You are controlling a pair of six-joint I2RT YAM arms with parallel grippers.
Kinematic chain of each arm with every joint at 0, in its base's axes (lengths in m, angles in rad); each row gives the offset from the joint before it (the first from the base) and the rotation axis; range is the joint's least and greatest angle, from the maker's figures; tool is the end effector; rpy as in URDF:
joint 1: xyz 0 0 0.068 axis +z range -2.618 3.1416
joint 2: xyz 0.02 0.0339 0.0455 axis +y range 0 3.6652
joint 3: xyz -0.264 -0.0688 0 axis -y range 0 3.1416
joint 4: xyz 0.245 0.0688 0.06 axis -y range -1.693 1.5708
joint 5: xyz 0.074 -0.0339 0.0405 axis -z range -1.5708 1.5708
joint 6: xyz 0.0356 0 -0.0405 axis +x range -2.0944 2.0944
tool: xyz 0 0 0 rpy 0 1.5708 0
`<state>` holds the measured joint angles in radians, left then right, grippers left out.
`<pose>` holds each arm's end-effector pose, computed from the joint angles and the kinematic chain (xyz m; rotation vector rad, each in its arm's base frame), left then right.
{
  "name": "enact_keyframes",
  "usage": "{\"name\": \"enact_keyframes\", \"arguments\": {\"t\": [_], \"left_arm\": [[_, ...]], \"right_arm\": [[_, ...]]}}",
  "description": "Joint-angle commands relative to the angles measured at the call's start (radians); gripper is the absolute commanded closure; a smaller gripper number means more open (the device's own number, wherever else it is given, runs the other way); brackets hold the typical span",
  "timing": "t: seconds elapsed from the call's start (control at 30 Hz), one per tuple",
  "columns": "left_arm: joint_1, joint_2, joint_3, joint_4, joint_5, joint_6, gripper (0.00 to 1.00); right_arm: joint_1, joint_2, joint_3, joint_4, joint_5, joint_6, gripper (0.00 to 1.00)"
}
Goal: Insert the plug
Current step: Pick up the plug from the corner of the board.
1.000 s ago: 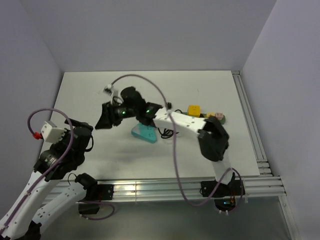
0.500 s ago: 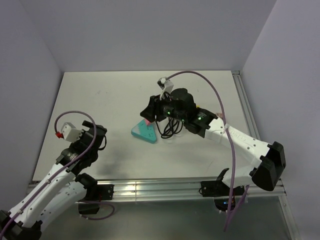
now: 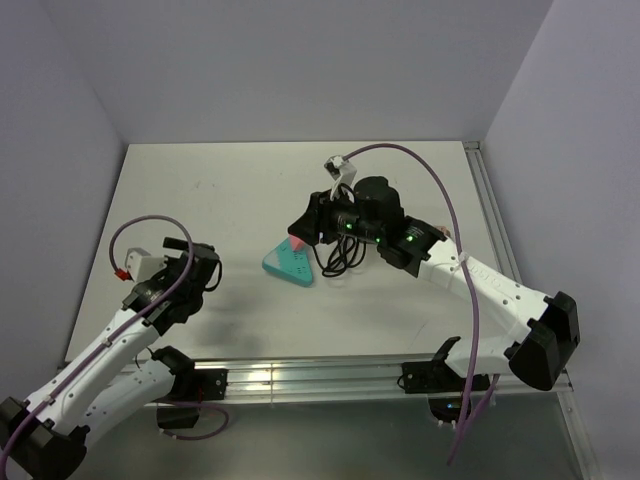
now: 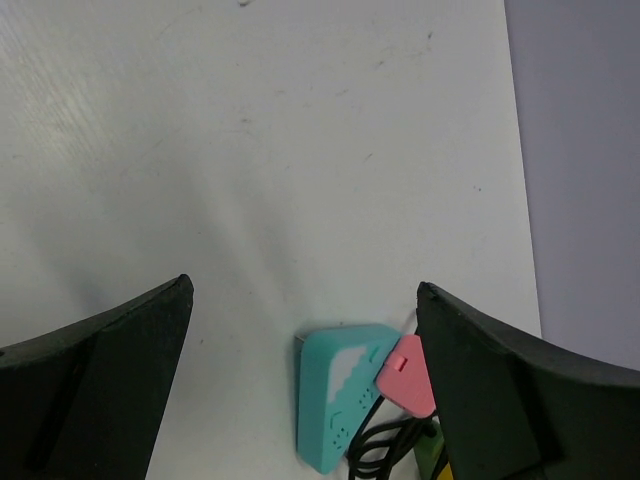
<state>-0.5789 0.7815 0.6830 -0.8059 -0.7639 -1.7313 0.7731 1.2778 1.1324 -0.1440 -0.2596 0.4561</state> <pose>0.1340 -0.0581 0.2567 -1.4374 1.6578 -0.3356 0.2075 0.2152 0.3592 -0.5050 1.9330 1.0670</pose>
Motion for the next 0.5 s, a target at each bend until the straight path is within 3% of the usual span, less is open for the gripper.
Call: {"name": "enact_keyframes", "arguments": {"t": [0.0,0.1,0.13,0.17,0.23,0.27,0.37,0.47], "left_arm": [[0.005,-0.018,0.000,-0.035,-0.086,0.004,0.01],[0.005,-0.016,-0.040,-0.158,-0.190,-0.181,0.01],[0.005,-0.014,-0.049,-0.191,-0.192,-0.283,0.07],[0.005,-0.010,-0.049,-0.206,-0.195,-0.348,0.28],[0.017,0.036,-0.021,-0.321,-0.175,-0.446,0.36],[0.022,0.063,-0.007,-0.381,-0.158,-0.565,0.30],[0.045,0.217,0.067,-0.569,-0.099,-0.755,0.35],[0.131,0.303,0.067,-0.567,-0.014,-0.773,0.26]], "right_arm": [[-0.017,-0.047,-0.022,0.058,-0.046,0.015,0.46],[-0.021,-0.061,-0.031,0.066,-0.061,0.021,0.46],[-0.020,-0.066,-0.033,0.066,-0.061,0.021,0.46],[-0.021,-0.072,-0.037,0.075,-0.063,0.024,0.46],[-0.023,-0.075,-0.048,0.080,-0.069,0.026,0.46],[-0.024,-0.075,-0.046,0.080,-0.072,0.029,0.46],[-0.024,-0.074,-0.048,0.077,-0.082,0.030,0.46],[-0.028,-0.077,-0.051,0.084,-0.095,0.033,0.45]]}}
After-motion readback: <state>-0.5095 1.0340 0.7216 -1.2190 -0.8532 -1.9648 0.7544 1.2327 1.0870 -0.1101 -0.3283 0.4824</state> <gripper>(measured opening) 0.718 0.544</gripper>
